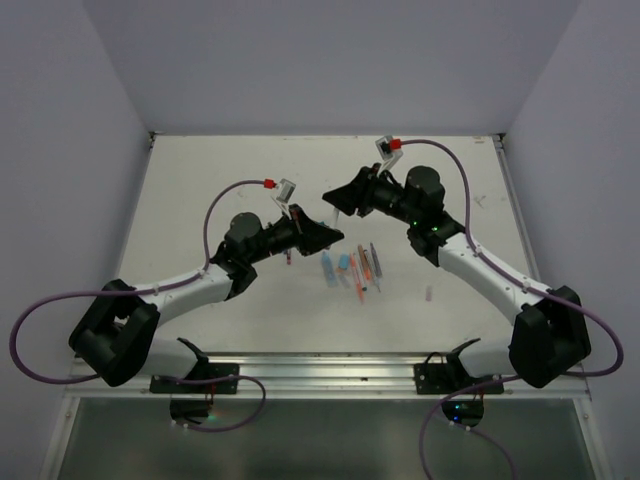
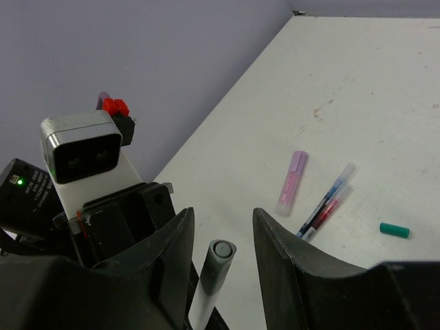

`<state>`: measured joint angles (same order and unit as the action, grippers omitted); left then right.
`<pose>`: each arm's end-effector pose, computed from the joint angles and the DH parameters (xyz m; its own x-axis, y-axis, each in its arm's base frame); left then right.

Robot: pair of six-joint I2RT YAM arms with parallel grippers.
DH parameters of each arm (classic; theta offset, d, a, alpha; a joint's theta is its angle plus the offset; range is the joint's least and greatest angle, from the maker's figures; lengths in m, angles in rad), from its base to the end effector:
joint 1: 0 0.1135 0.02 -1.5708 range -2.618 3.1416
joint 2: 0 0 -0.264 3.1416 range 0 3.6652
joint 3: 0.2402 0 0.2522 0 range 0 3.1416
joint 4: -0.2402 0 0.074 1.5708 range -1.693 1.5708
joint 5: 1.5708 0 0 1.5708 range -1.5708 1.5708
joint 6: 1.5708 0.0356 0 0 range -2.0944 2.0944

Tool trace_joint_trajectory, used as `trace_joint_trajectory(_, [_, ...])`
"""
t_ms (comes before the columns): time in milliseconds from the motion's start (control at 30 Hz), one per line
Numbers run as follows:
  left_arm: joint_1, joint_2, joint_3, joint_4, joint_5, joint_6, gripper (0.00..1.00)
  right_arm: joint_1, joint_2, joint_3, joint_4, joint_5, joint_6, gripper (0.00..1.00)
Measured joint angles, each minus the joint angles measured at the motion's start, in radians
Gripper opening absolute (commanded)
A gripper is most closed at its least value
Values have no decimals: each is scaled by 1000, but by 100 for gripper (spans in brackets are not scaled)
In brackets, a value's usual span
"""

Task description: Open the pen caps

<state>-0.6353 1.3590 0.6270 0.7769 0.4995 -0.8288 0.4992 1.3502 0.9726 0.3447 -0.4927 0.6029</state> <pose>0.2249 -0.1870 0.2572 -0.6435 -0.3295 -0.6909 0.6389 0.2659 -0.7218 0.2706 0.1667 0.3331 -0.4983 0.2973 -0.8144 -0.6729 0.4597 0.5795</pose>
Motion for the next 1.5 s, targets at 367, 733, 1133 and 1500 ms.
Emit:
trace_joint_trajectory(367, [0,0,0,7,-6,0,0,6,14,0,23,-16,10,11])
trace_joint_trajectory(733, [0,1,0,8,-2,3,0,1,14,2,27,-26,45,0])
trace_joint_trajectory(1133, [0,0,-38,175,-24,-29,0,-25,18,136,-130,-87,35,0])
trace_joint_trajectory(1500, [2,1,-42,292,-88,-57,0,-30,70,285,-209,-129,30,0])
